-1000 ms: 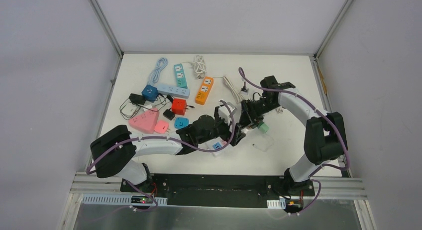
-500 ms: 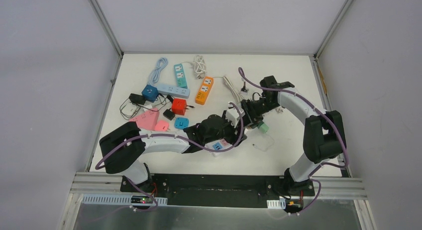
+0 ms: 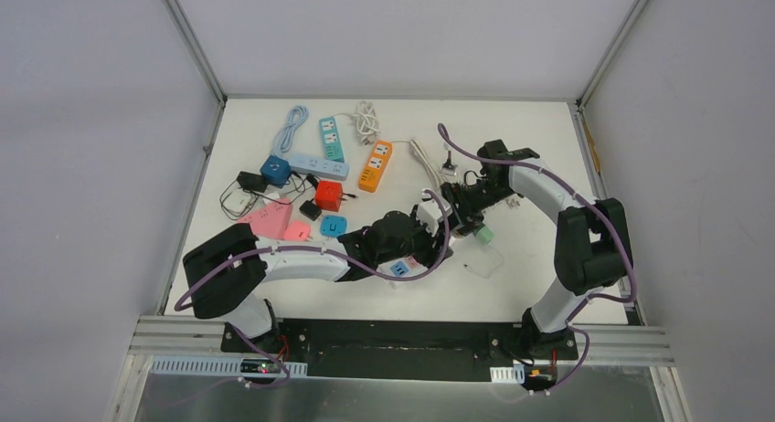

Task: Pull the plug off the socket
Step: Place the plug at the center of the board.

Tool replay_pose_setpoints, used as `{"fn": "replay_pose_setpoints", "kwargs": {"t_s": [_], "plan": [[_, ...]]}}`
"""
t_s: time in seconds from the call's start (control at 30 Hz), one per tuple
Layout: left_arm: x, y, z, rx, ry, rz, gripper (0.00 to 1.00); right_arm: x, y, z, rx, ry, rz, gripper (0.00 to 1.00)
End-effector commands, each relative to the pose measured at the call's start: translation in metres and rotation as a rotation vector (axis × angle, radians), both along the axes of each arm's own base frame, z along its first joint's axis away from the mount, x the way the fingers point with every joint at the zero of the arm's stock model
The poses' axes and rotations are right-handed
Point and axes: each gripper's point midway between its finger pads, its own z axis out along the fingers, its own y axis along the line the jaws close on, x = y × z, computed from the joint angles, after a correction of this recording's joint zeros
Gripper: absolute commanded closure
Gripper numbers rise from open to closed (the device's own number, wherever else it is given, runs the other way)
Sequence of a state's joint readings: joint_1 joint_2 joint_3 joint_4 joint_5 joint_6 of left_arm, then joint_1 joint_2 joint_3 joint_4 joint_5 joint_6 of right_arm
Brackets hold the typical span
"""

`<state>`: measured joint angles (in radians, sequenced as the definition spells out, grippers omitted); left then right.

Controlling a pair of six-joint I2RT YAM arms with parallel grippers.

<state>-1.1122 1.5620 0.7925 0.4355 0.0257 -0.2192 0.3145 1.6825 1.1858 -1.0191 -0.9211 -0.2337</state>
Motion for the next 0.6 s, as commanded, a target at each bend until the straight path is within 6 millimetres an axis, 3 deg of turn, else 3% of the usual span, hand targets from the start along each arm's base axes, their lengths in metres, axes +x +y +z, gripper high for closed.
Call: {"fn": "replay_pose_setpoints", "kwargs": {"t_s": [0.0,0.37,0.57], "plan": [[-0.003,0.006,0.014,-0.024,-0.044,-0.006,1.0,-0.001,0.009,0.026,0.087,-0.018,0.017,0.02],[-0.011,0.03,0.009,-0.012,-0.053,0.007,1.0,0.001,0.006,0.029,0.073,-0.055,0.022,0.0],[-0.015,0.053,0.002,0.015,-0.043,0.042,1.0,0.002,0.003,0.032,0.067,-0.091,0.021,0.0]]}}
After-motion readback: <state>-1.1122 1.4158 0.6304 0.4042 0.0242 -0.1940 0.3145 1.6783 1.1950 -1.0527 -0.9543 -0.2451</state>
